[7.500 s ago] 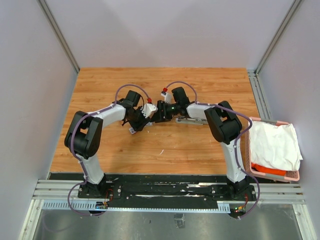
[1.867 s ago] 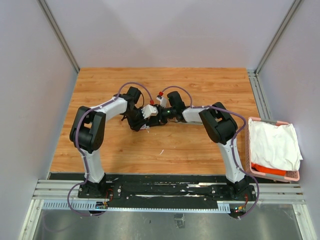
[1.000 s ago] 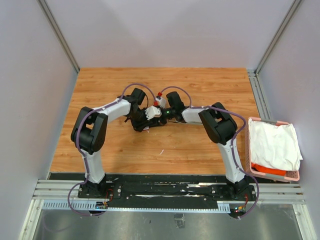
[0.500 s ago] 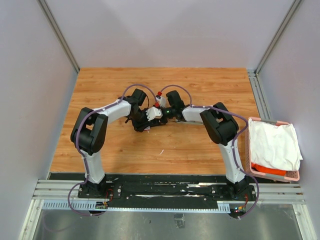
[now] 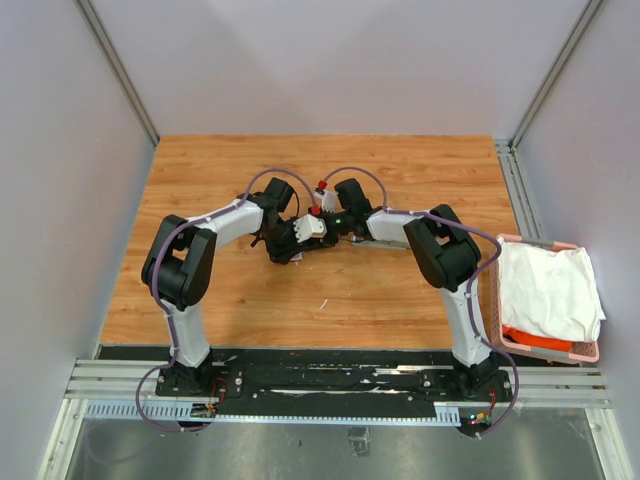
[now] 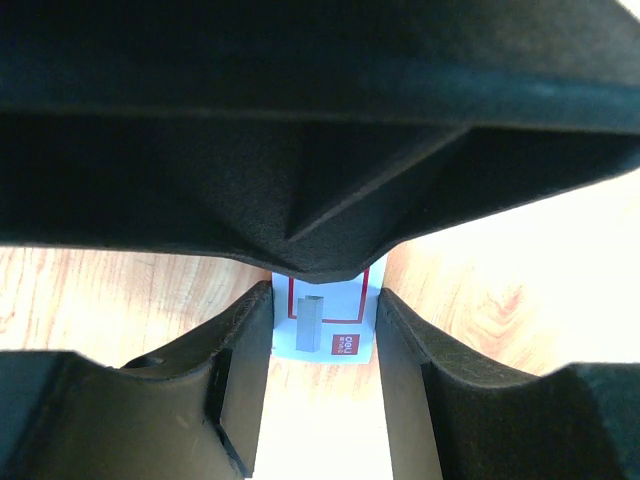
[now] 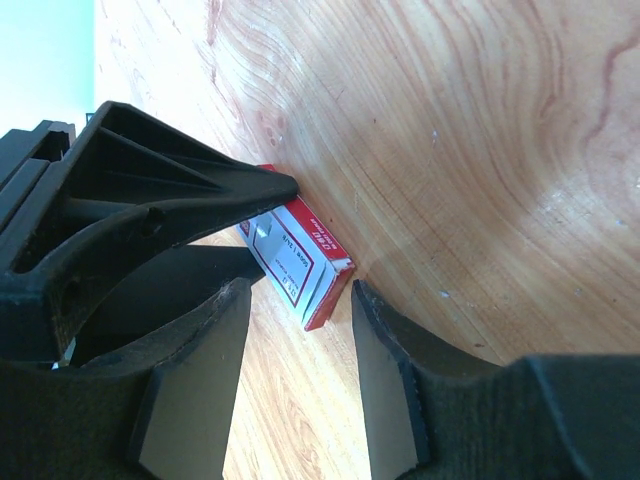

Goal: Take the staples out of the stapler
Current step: Close the staple box at the center of the board.

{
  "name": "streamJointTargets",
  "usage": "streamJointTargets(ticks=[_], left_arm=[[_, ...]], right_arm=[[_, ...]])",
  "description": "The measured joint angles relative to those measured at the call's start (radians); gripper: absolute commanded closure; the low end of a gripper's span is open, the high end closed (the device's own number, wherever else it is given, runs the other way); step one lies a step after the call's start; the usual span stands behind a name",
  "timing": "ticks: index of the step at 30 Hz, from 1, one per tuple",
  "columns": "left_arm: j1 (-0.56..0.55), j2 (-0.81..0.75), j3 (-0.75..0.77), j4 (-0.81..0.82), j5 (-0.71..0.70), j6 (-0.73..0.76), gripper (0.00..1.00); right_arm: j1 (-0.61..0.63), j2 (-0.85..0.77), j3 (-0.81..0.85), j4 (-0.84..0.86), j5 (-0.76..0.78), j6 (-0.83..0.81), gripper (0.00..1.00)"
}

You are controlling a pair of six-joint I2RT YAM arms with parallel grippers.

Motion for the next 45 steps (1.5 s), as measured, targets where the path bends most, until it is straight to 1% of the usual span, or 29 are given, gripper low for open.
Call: streamJointTargets(ticks=[18,31,39,45], left_arm=[[-0.002,0.000,-0.001,0.001,0.005,0.010,0.53],[-0.006,0.002,0.002,-0.003,-0.001,0.006,0.53],[-0.012,0.010,0.014,-0.003,0.019,-0.007,0.52],[-0.020,0.019,0.027,-0.008,0.017,-0.010,0.50]], right_arm=[[0.009,0.016,0.013,0.018,-0.026,0.024,0.53],[0.020,0.024,0.041,-0.024,-0.019,-0.006,0.52],[0.005,0.002,0.051,-0.108,-0.004,-0.060,0.46],[-0.019,-0.036,0.055,-0.199,0.029,-0.159,0.45]])
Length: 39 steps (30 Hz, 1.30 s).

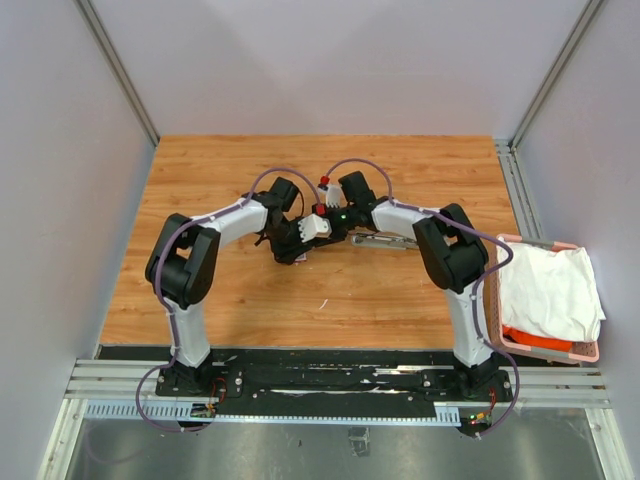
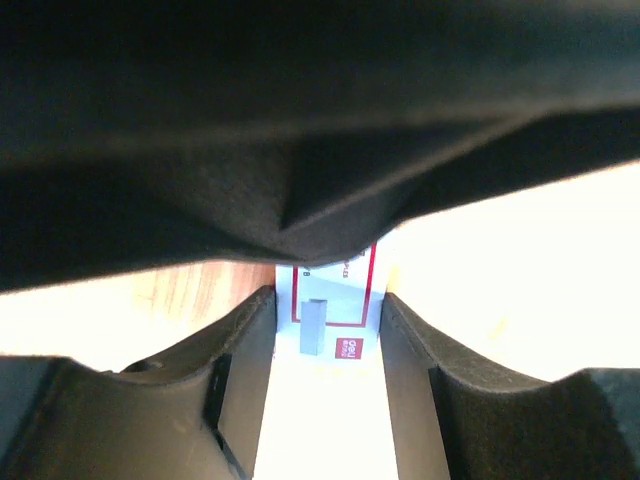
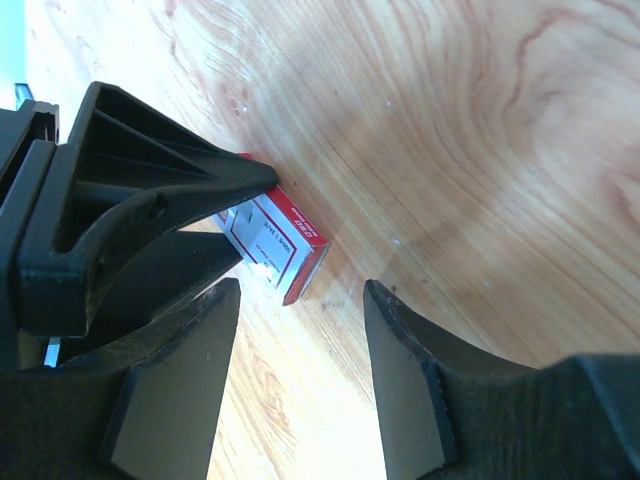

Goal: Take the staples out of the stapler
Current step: Close the staple box at the center of the board.

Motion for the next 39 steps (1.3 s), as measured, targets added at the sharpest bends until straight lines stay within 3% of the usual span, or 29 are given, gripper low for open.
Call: streamJointTargets(ticks=[9,23,25,28,34,39], left_arm=[[-0.024,0.055,0.079,-0.002,-0.010,0.028,0.50],[-0.040,0.170,0.291,-0.018,0.027,0.126,0.51],[-0.038,0.178,0.300,-0.018,0.045,0.129,0.50],[-0.029,0.178,0.301,-0.018,0.071,0.129,0.51],[-0.002,0.137,0.235,-0.003,0.109,0.122,0.51],[0.068,0.122,0.190,-0.050,0.058,0.088,0.51]], right_arm=[[-0.047,-0.060,-0.002,-0.125,0.096,-0.125,0.44],[-0.131,-0.132,-0.017,-0.137,0.175,-0.165,0.43],[-0.136,-0.130,-0.017,-0.130,0.160,-0.156,0.42],[-0.139,-0.119,-0.017,-0.095,0.114,-0.124,0.32],[-0.141,-0.093,0.013,-0.115,0.104,-0.100,0.31],[-0.169,-0.087,0.087,-0.143,0.124,-0.082,0.23]])
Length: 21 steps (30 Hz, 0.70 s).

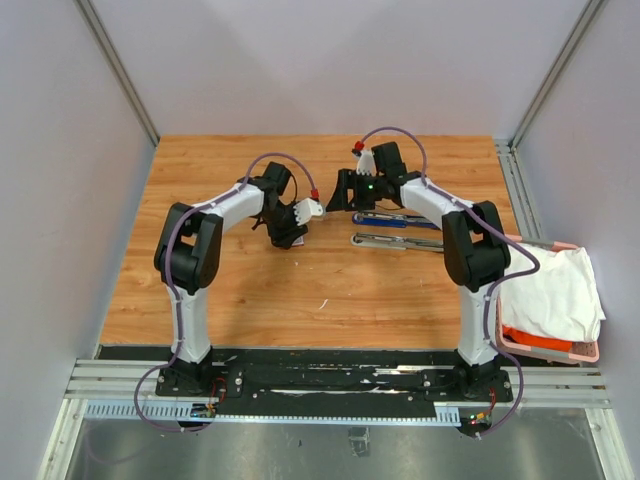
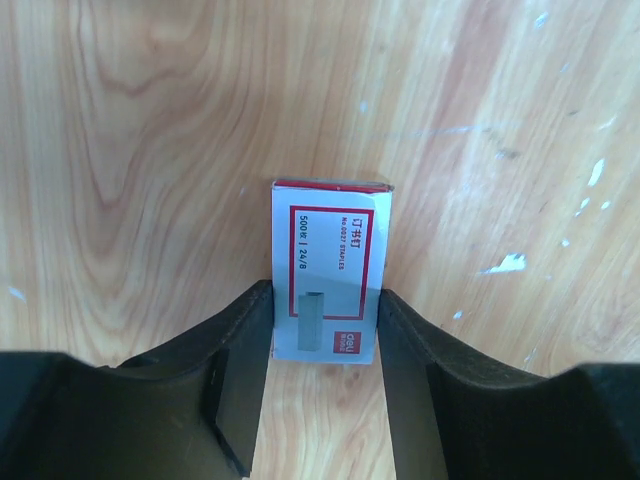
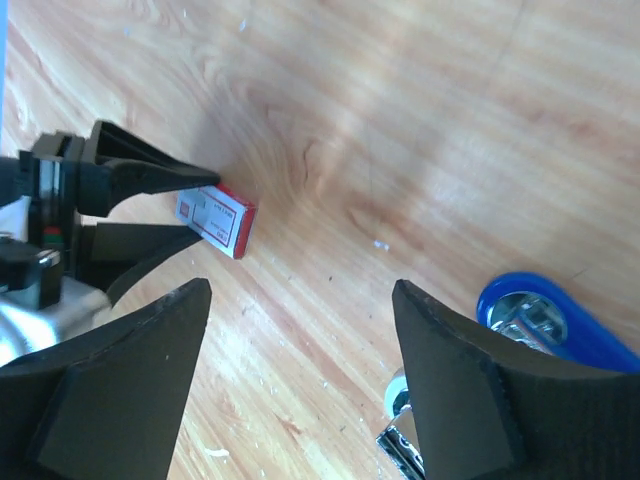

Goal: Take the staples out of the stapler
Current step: Close the staple box at the center of the board.

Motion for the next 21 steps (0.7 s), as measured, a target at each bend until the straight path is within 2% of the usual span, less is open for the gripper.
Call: streamJointTargets(ticks=[9,16,21], left_arm=[[0.010,-0.001,-0.002,-0.008,-0.061,-0.009,0.49],[0.011,0.029,0.049,-0.024,-0.078,0.075,0.45],[0.012,0.068,0.112,-0.045,-0.077,0.147,0.36]], right_arm=[[-0.014,0.007,0.122,-0.023,0.018,0.019,0.20],[-0.049,-0.056,0.091,-0.060,0.005,0.003,0.19],[-0.100,-0.177,0.041,-0.065,0.010,-0.023,0.18]])
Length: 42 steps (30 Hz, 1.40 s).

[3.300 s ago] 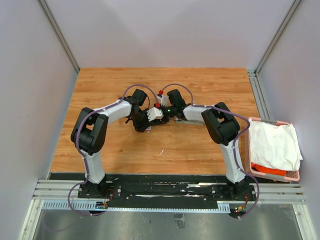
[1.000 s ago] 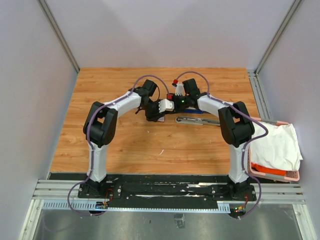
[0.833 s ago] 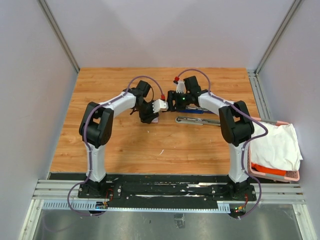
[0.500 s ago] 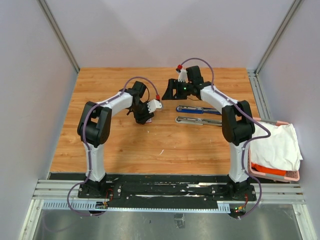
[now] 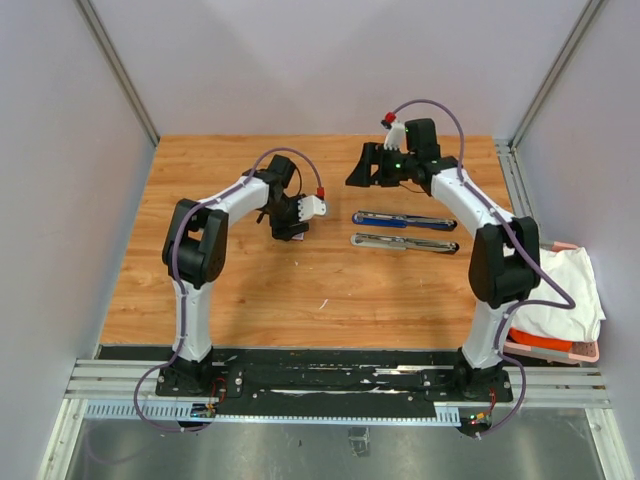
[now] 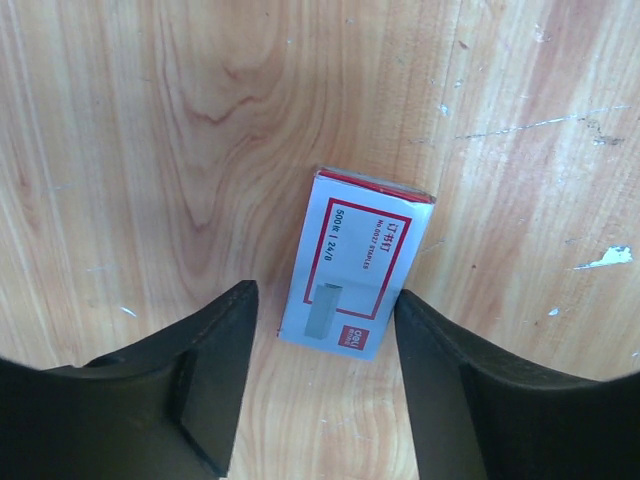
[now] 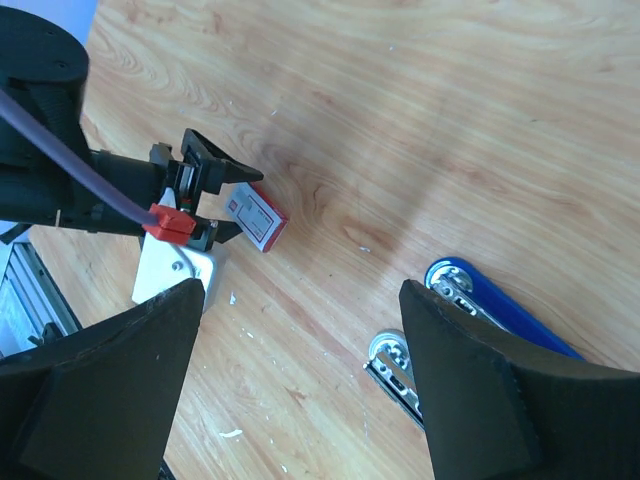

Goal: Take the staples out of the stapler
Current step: Close the staple box at the center of the board, then reset both arms

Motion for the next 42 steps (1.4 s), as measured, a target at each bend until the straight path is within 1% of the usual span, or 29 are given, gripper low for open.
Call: streamJointTargets(ticks=[1,2,3,4,5,11,13,17,22,27,29,33,35,37,39,42], left_arm=[[0.000,0.004,0.006,-0.002,0.000,0.005,0.34],[0.000,0.006,0.012,-0.003,-0.001,0.008,0.26],[0.000,0.008,0.016,-0.003,-0.002,0.009,0.14],[0.000,0.008,0.018,-0.003,-0.002,0.008,0.00],[0.001,0.008,0.019,-0.002,-0.003,0.003,0.02],[0.005,-0.017,-0.010,0.008,-0.005,-0.076,0.02],[0.006,-0.058,-0.047,0.008,-0.004,-0.116,0.02],[0.012,-0.202,-0.119,0.028,0.008,-0.211,0.02],[0.048,-0.510,-0.264,0.153,0.023,-0.373,0.02],[0.093,-0.784,-0.485,0.315,-0.052,-0.538,0.02],[0.132,-0.874,-0.577,0.356,-0.070,-0.602,0.02],[0.237,-1.078,-0.776,0.459,-0.111,-0.706,0.02],[0.257,-1.191,-0.872,0.507,-0.154,-0.748,0.01],[0.260,-1.315,-0.956,0.539,-0.205,-0.787,0.01],[0.261,-1.434,-1.017,0.555,-0.250,-0.816,0.02],[0.262,-1.582,-1.059,0.542,-0.282,-0.832,0.02]], right_arm=[[-0.010,-0.018,-0.005,0.000,0.001,-0.005,0.18],[-0.019,-0.035,-0.010,0.001,0.003,-0.010,0.18],[-0.029,-0.050,-0.015,0.001,0.005,-0.014,0.18],[-0.036,-0.059,-0.019,0.000,0.006,-0.019,0.18],[-0.045,-0.068,-0.023,-0.001,0.007,-0.027,0.17],[-0.081,-0.101,-0.024,-0.066,0.023,-0.098,0.16],[-0.084,-0.126,-0.031,-0.095,0.037,-0.134,0.16],[-0.085,-0.262,-0.117,-0.146,0.096,-0.225,0.16],[-0.091,-0.495,-0.275,-0.157,0.209,-0.351,0.15],[-0.098,-0.701,-0.463,-0.156,0.354,-0.452,0.15],[-0.101,-0.775,-0.540,-0.159,0.406,-0.475,0.15],[-0.106,-0.995,-0.734,-0.140,0.520,-0.491,0.15],[-0.108,-1.111,-0.808,-0.122,0.583,-0.491,0.15],[-0.108,-1.216,-0.856,-0.113,0.646,-0.494,0.15],[-0.108,-1.286,-0.873,-0.112,0.694,-0.501,0.14],[-0.108,-1.367,-0.883,-0.108,0.755,-0.512,0.14]])
